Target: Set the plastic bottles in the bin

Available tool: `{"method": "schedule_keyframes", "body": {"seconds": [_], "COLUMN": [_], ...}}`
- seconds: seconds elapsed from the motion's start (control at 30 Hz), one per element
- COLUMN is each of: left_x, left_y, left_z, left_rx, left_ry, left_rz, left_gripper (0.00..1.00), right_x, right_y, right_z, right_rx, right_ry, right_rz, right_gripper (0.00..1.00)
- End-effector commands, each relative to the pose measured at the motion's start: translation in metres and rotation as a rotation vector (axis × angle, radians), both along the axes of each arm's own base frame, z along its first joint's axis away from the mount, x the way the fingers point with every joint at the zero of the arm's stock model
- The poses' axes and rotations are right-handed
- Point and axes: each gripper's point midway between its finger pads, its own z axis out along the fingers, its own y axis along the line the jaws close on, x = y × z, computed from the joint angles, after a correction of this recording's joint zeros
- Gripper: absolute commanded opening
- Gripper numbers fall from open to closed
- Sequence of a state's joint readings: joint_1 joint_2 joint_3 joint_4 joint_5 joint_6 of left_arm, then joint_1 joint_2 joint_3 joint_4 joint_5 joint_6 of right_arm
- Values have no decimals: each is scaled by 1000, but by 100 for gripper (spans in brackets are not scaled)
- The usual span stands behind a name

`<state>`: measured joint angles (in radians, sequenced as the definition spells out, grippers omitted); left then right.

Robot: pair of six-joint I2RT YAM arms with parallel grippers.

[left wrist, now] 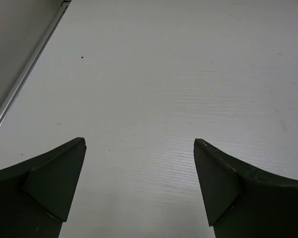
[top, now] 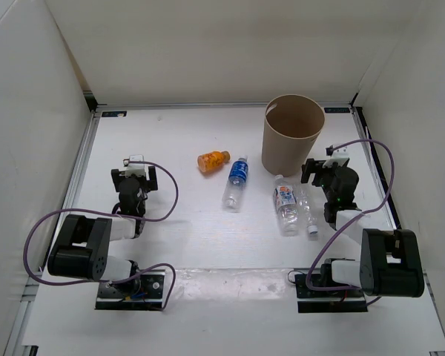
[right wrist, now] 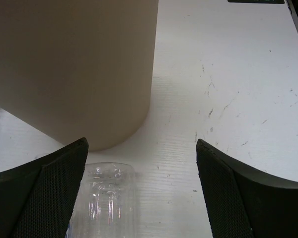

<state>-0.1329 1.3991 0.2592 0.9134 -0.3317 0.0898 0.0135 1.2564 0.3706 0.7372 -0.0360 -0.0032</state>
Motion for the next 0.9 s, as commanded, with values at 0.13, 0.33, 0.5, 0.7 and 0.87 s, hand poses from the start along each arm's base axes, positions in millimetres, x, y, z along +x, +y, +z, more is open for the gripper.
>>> {"method": "schedule_keyframes", "body": {"seconds": [0.13,0.33,0.5,0.7,0.87], "left_x": [7,7,7,6,-1], "left_y": [-3,-1,-1,-2,3], "left_z": [14,14,13,13,35], "left_rx": [-10,-10,-10,-5,-8], "left_ry": [-42,-42,-39,-40,-24], "left_rz": [-13,-7,-8,-10,19], "left_gripper": [100,100,100,100,100], "right_x": [6,7,7,7,7], "right_y": [1,-4,-5,-2,-2], "right_z": [20,22,21,21,19], "right_rx": [-1,-23,-14,-5,-4], "right_ry": [-79,-84,-82,-82,-77], "right_rz": [11,-37,-37,-9,-7], "right_gripper": [90,90,90,90,90]}}
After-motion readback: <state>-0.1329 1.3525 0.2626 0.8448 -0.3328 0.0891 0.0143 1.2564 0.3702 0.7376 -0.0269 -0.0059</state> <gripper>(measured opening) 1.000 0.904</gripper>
